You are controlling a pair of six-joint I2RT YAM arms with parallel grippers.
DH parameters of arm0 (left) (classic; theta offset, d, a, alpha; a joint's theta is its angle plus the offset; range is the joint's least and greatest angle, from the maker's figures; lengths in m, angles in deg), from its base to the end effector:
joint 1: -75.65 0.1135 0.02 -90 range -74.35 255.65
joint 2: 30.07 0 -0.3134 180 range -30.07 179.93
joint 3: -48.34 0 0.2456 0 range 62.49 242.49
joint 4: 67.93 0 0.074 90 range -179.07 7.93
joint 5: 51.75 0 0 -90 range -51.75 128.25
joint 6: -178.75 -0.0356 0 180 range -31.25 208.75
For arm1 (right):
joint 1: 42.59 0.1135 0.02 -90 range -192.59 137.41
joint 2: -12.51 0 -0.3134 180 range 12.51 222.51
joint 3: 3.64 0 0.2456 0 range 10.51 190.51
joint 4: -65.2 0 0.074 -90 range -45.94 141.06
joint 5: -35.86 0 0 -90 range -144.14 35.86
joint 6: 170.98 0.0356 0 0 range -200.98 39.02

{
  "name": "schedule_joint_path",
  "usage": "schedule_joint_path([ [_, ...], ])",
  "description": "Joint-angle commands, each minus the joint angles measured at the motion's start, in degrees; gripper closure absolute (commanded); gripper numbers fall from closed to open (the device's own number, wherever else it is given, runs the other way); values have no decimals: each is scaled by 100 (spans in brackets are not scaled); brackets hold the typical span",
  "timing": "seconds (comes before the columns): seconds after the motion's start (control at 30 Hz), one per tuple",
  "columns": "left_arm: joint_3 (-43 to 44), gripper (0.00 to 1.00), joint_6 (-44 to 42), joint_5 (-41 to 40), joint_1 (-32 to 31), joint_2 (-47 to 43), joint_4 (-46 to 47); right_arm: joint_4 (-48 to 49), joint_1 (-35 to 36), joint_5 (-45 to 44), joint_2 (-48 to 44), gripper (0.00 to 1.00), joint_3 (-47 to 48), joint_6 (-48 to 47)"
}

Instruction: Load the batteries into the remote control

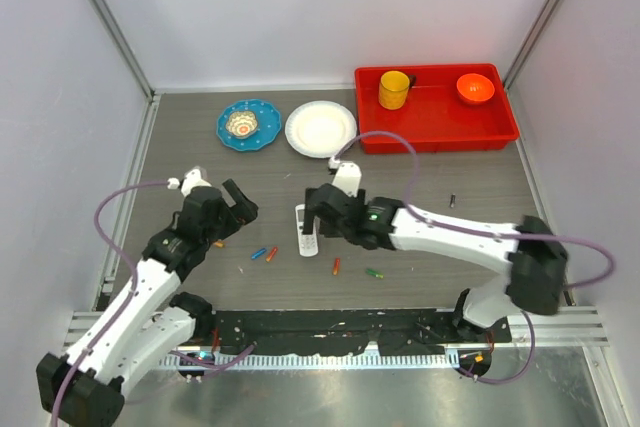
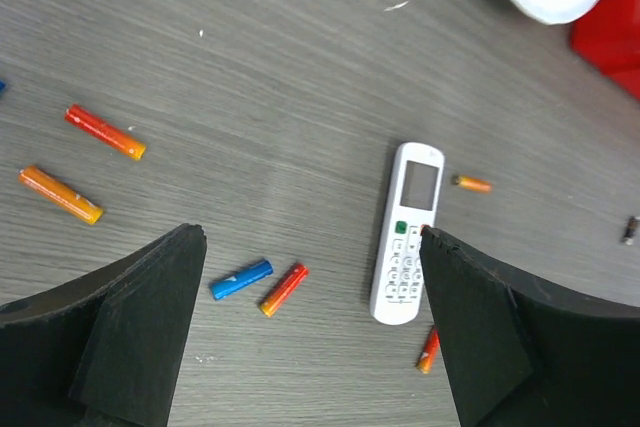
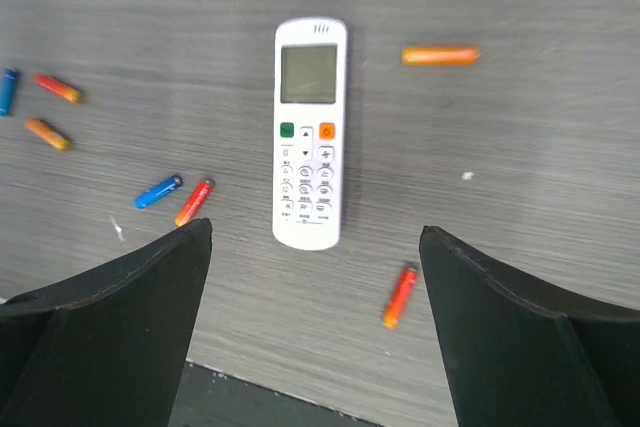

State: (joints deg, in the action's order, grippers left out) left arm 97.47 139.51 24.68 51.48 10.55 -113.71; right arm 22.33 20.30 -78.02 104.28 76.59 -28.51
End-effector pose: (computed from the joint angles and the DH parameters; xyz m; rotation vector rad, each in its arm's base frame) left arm 0.1051 -0.0380 0.2881 -0.6425 2.1455 -0.4629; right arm 0.1643 0.2892 0.2910 -0.0567 2.4458 0.3861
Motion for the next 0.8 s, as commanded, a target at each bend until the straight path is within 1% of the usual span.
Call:
schedule_joint_path([
  [0.0,79,9,91,126,-193,876,562,-370,-14,-1214,-1405,10,-586,-543],
  [0.07,280,9,206,-66,-465,1262,659,-344,-14,-1862,-2011,9,-1105,-667],
  [0.1,377,9,232,-390,-841,1638,668,-309,-23,-2049,-2196,9,-1280,-676],
  [0.13,639,8,258,-619,-1045,1886,659,-152,-23,-2207,-2564,9,-1630,-685],
  [0.17,798,7,267,-787,-1255,2114,607,-46,-23,-2426,-2741,9,-1790,-677],
  [0.2,956,6,294,-1110,-1588,2569,563,94,-31,-2420,-2908,9,-1949,-729],
  [0.23,1228,2,311,-1227,-1731,2765,475,426,-32,-2411,-3310,9,-2246,-964],
  [0.27,1335,0,338,-1263,-1837,2941,474,560,-40,-2307,-3471,9,-2353,-1088],
  [0.37,1555,0,557,-1290,-1846,3504,571,877,-49,-2069,-4006,9,-2635,-1493],
  [0.47,1915,0,207,-833,-1838,4119,598,939,-49,-1936,-4219,9,-2767,-1704],
  [0.57,2153,0,57,-446,-1855,4647,667,861,-58,-1945,-4211,9,-2803,-1775],
  [0.77,2381,0,65,-296,-1952,5139,826,895,-67,-1849,-4061,9,-2890,-1696],
])
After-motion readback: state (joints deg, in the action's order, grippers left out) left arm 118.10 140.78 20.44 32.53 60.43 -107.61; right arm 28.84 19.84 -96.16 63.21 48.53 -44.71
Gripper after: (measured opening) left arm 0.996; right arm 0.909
